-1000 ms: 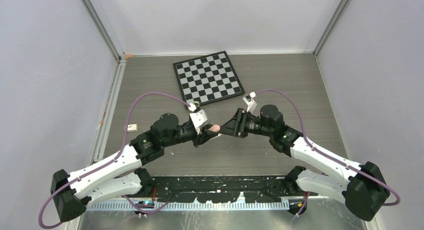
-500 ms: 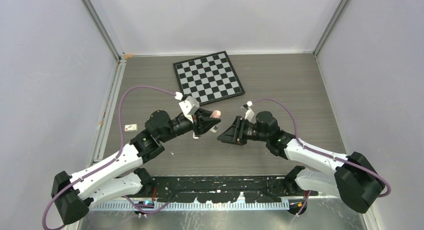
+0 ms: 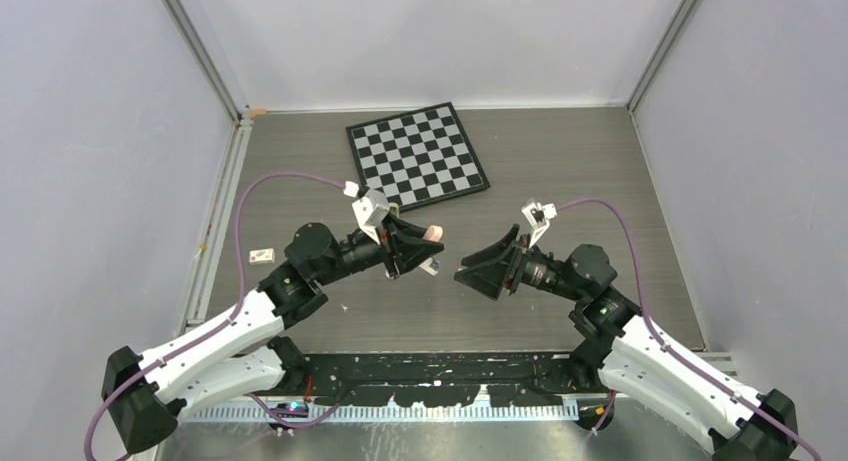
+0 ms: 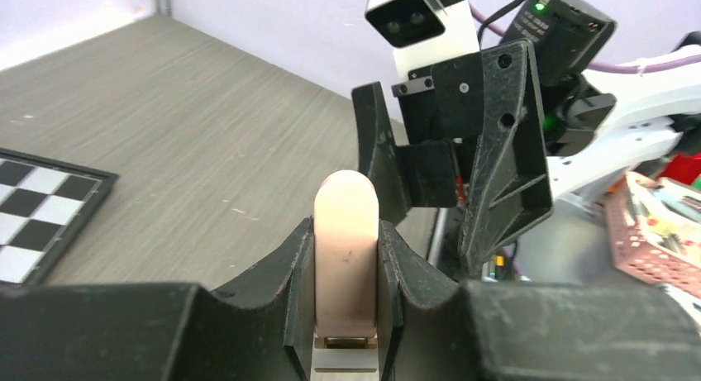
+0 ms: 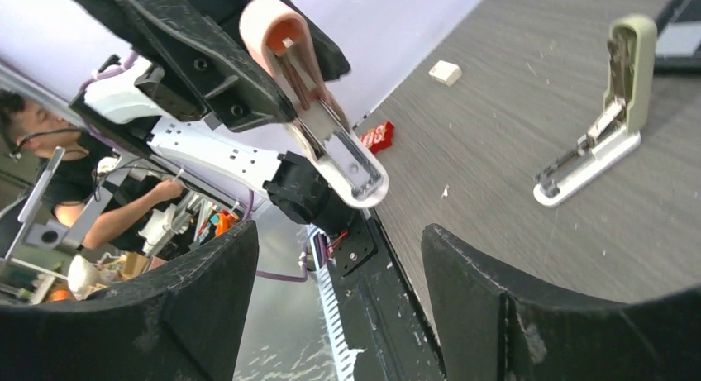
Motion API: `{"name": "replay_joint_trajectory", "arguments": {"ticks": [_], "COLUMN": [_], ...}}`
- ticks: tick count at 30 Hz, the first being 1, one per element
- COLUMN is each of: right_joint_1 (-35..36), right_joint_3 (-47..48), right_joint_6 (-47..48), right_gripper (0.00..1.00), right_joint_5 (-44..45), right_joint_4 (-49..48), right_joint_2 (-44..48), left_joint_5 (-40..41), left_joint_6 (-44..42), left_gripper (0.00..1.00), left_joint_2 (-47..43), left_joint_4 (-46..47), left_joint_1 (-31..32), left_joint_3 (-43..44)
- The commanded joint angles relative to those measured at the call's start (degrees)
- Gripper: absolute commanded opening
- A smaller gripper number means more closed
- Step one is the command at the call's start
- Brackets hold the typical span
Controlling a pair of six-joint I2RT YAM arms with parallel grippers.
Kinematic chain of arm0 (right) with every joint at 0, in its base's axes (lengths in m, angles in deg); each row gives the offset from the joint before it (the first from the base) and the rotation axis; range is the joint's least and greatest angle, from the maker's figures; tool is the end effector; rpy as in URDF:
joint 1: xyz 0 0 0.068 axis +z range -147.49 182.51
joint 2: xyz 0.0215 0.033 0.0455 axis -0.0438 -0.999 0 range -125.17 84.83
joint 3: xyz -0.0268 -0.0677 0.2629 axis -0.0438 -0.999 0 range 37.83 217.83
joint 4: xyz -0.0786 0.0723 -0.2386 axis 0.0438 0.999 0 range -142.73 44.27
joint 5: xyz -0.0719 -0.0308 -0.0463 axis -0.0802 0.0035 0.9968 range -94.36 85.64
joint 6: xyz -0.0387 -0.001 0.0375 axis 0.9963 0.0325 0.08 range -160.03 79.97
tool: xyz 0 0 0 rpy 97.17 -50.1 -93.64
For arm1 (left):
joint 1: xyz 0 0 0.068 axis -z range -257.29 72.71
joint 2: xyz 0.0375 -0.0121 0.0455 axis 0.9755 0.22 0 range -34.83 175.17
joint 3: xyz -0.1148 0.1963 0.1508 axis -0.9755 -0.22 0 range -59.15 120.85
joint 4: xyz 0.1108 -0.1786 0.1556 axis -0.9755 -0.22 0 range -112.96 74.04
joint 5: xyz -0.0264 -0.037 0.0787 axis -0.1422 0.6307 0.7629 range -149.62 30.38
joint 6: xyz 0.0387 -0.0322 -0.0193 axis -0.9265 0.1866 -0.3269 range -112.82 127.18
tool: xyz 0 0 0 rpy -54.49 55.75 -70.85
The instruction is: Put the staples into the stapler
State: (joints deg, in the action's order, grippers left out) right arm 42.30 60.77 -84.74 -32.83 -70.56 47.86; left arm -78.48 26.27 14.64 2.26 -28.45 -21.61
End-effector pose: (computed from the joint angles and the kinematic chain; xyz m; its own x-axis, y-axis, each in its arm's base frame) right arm 0.1170 0.1195 0.2780 -0.6168 0.2912 -0.7313 -0.6953 0.2341 0.6796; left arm 0.1280 -0.1639 0.3340 -0.2341 -0.2026 -0.9509 0.8966 0.3331 -0.2917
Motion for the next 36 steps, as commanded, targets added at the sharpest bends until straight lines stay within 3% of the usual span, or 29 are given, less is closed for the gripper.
{"name": "replay_joint_trajectory", "arguments": {"ticks": [1,4,14,23,36], "right_joint_1": [0.28,0.23,0.55,3.13,4.12], "right_joint_3": [0.05,1.94,6.61,7.61,7.19], "right_joint_6": [4.68,5.41,1.53,0.88,0.74], "right_gripper": [0.73,0.65,0.65,0.63,0.33], "right_joint_5": [-2.41,-5.09,-10.48,-11.67,-9.75], "right_joint_4": [-9.55,-12.34,-24.66,-26.65,-27.83], "right_joint_2": [0.51,-1.82,-11.96,-14.95,-16.58], "left_joint_5": [-5.43,-7.03,-9.26,-9.01,-7.13], "left_joint_6": [6.87,8.92,12.58,13.11,14.52], "left_gripper": [0.00,0.00,0.00,0.00,0.00], "left_joint_2": [0.12,0.80,2.74,3.34,3.04], "left_joint_4": [8.65,10.16,13.34,15.44,16.67], "left_joint_1": [-0.24,-0.24,-0.24,-0.23,-0.21], "left_joint_3": [-0.06,0.20,0.10,-0.79,-1.27]}}
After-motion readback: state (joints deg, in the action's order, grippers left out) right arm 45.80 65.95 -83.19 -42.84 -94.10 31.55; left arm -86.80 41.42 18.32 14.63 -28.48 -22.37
